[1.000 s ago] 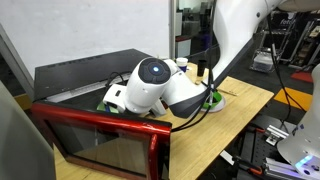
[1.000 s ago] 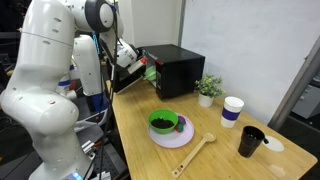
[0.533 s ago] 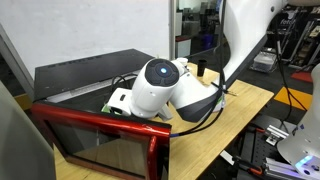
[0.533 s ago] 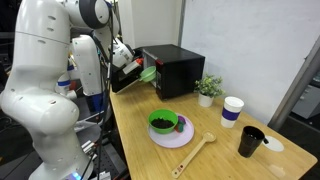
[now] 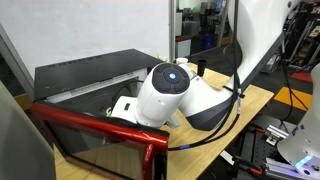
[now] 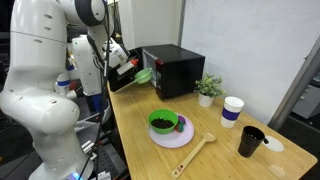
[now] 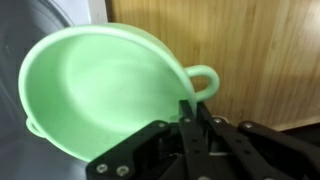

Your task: Remove the light green bowl from the microwave and put it on the table

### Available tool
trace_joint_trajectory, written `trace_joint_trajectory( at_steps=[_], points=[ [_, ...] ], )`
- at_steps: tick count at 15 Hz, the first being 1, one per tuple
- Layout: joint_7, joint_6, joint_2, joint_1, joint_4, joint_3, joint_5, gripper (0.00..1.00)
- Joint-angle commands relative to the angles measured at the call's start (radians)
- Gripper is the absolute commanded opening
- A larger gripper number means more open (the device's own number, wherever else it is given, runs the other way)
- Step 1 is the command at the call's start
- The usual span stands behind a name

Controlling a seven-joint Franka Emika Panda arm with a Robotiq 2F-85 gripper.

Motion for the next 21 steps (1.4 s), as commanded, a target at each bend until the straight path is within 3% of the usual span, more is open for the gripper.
trace_joint_trajectory(
  at_steps=[1, 6, 17, 21],
  points=[
    [-0.086, -0.047, -0.059, -0.005, -0.061, 0.029, 0.110, 0.02],
    [-0.158, -0.090, -0.120, -0.009, -0.121, 0.047, 0.311, 0.02],
    [-0.044, -0.050, -0.303, -0.036, -0.310, 0.003, 0.598, 0.02],
    [0.021, -0.027, -0.349, -0.056, -0.375, -0.015, 0.653, 0.02]
  ],
)
